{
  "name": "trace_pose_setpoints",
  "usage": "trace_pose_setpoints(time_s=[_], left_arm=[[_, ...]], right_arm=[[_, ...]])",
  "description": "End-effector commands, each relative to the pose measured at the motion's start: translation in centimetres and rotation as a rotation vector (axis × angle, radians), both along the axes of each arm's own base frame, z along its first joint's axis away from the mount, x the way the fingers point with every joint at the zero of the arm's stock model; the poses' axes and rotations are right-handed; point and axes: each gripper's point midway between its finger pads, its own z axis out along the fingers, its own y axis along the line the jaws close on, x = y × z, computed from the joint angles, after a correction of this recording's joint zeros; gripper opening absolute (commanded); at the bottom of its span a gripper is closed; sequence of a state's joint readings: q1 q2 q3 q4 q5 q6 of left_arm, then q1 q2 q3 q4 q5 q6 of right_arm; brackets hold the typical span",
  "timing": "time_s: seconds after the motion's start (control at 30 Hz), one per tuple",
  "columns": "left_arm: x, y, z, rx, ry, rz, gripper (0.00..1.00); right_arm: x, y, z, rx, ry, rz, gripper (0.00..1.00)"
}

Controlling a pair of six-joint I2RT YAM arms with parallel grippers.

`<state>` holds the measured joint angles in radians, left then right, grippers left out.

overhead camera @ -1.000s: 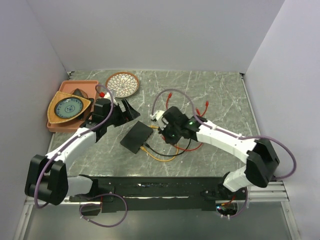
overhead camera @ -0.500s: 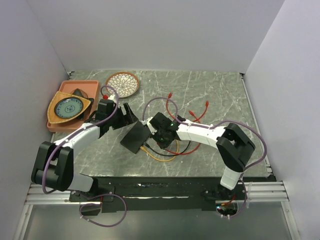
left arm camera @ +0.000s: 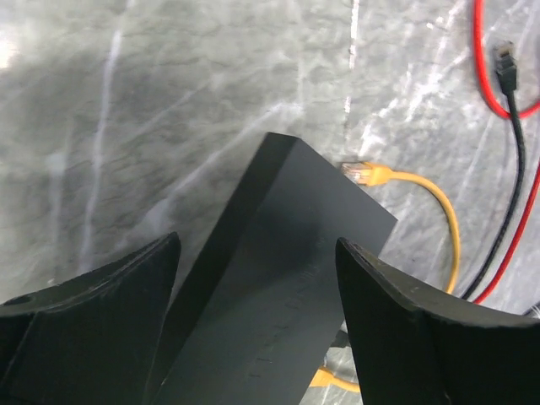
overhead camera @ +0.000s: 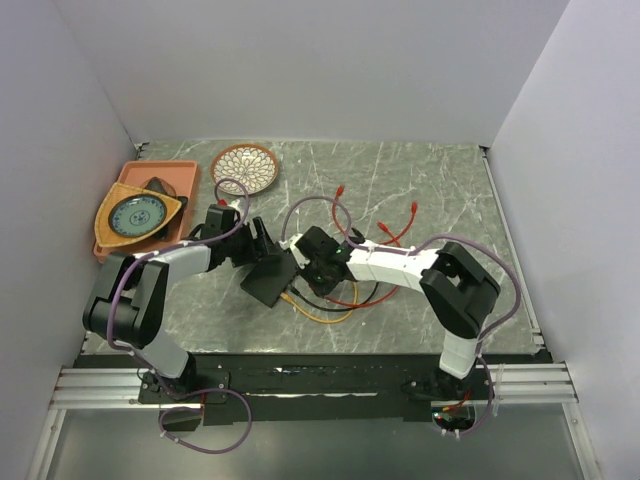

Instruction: Insert the plug into the switch port

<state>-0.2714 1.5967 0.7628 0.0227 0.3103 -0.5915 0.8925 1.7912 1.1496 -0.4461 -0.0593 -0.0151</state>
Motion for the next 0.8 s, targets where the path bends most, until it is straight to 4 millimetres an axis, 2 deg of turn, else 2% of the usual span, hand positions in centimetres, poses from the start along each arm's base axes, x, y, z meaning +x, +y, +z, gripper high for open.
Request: trace_pose_setpoints(time_s=[0.0,0.33,0.77], left_arm=[[0.1,-1.0,0.5,-0.058,-0.040,-0.047,0.80],[-0.6,-1.8,0.7,-0.086,-0.033,-0.090,0.76],[-0.7,-2.6,0.8,-0.093,-0.030,-0.113,0.75]], right_arm=[[1.0,1.1,-0.4,0.002,-0.027,-0.009,0.00],[1.1,1.5,-1.6,0.015,-0.029,0.015,0.00],[2.1,3.6,-0.9,0.084,-0.070,0.036,0.00]])
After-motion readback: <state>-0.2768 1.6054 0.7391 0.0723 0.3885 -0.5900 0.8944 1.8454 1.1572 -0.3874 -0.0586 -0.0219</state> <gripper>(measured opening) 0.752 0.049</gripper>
